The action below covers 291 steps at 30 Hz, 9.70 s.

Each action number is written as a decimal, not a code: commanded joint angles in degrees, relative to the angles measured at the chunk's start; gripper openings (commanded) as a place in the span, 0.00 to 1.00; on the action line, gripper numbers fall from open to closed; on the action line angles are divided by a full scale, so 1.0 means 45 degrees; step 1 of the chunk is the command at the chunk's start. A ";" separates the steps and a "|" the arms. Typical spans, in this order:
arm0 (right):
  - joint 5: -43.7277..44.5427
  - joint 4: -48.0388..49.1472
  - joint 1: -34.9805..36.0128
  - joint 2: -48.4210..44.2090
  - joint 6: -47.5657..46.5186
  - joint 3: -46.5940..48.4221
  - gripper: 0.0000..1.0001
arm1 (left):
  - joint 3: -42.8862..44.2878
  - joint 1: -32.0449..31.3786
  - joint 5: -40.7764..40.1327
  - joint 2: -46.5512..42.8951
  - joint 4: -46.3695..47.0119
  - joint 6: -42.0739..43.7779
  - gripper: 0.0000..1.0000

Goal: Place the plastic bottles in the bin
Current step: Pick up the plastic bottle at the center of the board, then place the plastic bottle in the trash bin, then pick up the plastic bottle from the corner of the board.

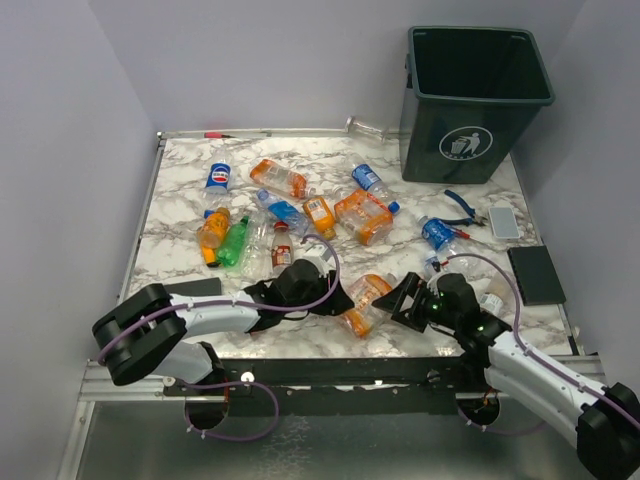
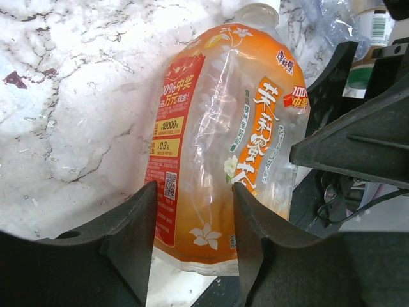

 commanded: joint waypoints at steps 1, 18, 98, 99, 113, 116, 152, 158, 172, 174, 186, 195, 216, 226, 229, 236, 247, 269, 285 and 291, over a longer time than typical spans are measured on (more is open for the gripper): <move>-0.0290 0.1118 0.0074 0.0367 0.0575 -0.0658 0.99 | -0.1022 0.0083 -0.0433 0.0629 -0.0122 -0.0385 0.40; 0.0037 0.4041 0.0094 0.2229 0.1922 -0.0951 0.96 | -0.1975 0.1073 -0.0177 0.1472 0.2799 -0.2276 0.33; -0.4804 0.0636 0.0659 -0.0197 -0.7283 0.9694 0.99 | 0.3022 0.1654 0.8152 -0.4446 0.2090 0.2615 0.36; -0.4511 0.0053 0.0655 -0.0238 -0.7437 1.0038 1.00 | 0.2955 0.1655 0.7880 -0.4510 0.1986 0.2817 0.34; -0.0059 -0.2817 0.0660 0.3065 -0.7467 1.4711 0.92 | 0.0920 0.1644 0.2773 -0.5810 0.1187 0.6258 0.26; 0.0355 -0.3517 0.0654 0.3922 -0.7555 1.5246 0.90 | 0.0785 0.1613 0.2386 -0.5974 0.1151 0.6658 0.25; -0.0204 -0.4712 0.1948 0.7423 -0.8148 1.6926 0.76 | 0.0697 0.1159 0.0827 -0.5761 0.1022 0.7336 0.13; 0.0443 -0.4736 0.2061 0.7487 -0.8187 1.6772 0.49 | 0.0714 0.1158 0.0848 -0.5761 0.1003 0.7296 0.13; 0.0754 -0.4393 0.2055 0.7379 -0.8341 1.6541 0.00 | 0.0719 0.1149 0.0854 -0.5891 0.0964 0.7038 0.49; 0.0939 -0.4376 0.2049 0.7278 -0.8374 1.6553 0.00 | 0.0738 0.1153 0.0852 -0.5988 0.0915 0.6941 0.77; 0.9194 -0.5704 0.2029 0.7914 -1.1920 2.1396 0.00 | 0.0720 0.1167 -0.4585 -0.7511 -0.0172 0.6219 0.99; 1.3207 0.2081 0.0856 0.9783 -1.6314 2.2411 0.00 | 0.1072 0.1199 -0.6270 -0.7235 -0.1160 0.5883 0.99; 1.3611 0.4359 -0.5159 1.6616 -1.3850 2.6629 0.00 | 0.1124 0.1216 -0.6179 -0.7577 -0.1220 0.5374 0.99; 1.2198 0.1770 -0.5589 1.7347 -1.1913 2.7483 0.83 | 0.1308 0.1235 -0.5784 -0.7184 -0.1400 0.5294 0.99; 1.1589 0.1485 -0.5587 1.7058 -1.1323 2.7982 0.92 | 0.1313 0.1253 -0.5779 -0.7168 -0.1385 0.5300 0.99; 0.9373 -0.0396 -0.5385 1.5175 -0.8950 2.8412 1.00 | 0.1266 0.1279 -0.5871 -0.7229 -0.1409 0.5291 0.99; 0.5468 -0.0339 -0.0840 0.8404 -0.7716 1.9525 0.99 | 0.1364 0.1275 -0.6102 -0.6664 -0.1778 0.5474 0.99; 0.7499 -0.3950 0.1166 0.1983 -0.4118 0.6592 1.00 | 0.4793 0.1275 -0.8364 -0.2881 -1.2226 0.2527 0.99; 0.6277 -0.2906 0.1167 0.2045 -0.3951 0.5897 1.00 | 0.5345 0.0979 -0.7876 0.1209 -1.3217 0.2764 0.99; 0.6245 -0.2933 0.1163 0.2100 -0.4105 0.5959 1.00 | 0.4758 0.0970 -0.6387 0.2297 -1.2311 0.3158 0.99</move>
